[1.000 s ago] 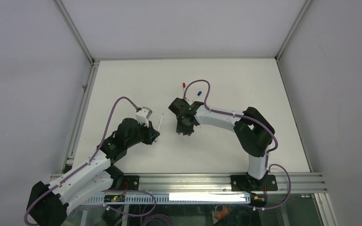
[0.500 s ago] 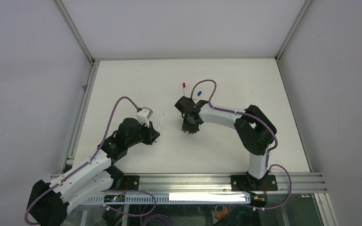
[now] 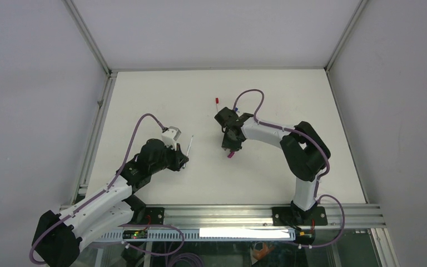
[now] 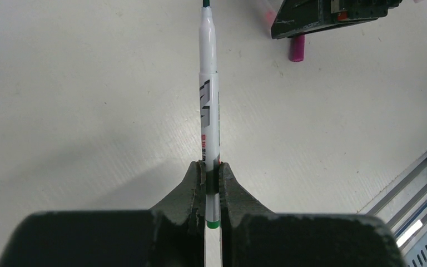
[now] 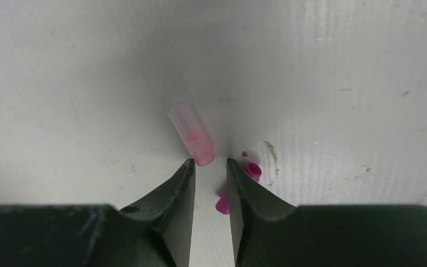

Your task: Insert the pens into the pen caps

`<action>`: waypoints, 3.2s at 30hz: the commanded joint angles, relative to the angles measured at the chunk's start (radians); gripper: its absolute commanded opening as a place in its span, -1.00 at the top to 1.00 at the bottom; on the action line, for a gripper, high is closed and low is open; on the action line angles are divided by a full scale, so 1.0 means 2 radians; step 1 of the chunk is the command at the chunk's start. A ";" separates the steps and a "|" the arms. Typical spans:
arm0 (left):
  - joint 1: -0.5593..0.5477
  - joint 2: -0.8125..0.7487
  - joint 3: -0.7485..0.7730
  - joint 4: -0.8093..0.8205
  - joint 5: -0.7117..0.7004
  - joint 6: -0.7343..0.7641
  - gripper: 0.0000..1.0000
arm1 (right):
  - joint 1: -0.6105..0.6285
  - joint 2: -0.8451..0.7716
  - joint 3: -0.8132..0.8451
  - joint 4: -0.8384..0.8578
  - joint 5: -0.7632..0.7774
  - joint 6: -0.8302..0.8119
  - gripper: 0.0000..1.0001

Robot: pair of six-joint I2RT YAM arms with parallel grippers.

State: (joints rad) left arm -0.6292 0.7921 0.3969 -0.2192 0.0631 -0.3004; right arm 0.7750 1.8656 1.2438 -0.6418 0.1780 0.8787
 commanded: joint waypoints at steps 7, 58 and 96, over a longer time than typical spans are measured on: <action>-0.004 0.015 0.023 0.010 0.018 0.003 1.00 | -0.002 -0.043 -0.032 -0.011 -0.013 -0.014 0.41; -0.004 0.044 0.033 0.027 0.036 -0.010 1.00 | 0.015 -0.108 -0.142 0.082 -0.107 -0.255 0.12; -0.008 0.024 -0.019 0.221 0.071 -0.040 1.00 | 0.033 -0.278 -0.209 0.378 0.005 -0.179 1.00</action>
State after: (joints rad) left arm -0.6296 0.8631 0.3893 -0.0002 0.1509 -0.3447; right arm 0.8593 1.4361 0.8562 -0.2390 0.1513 0.4568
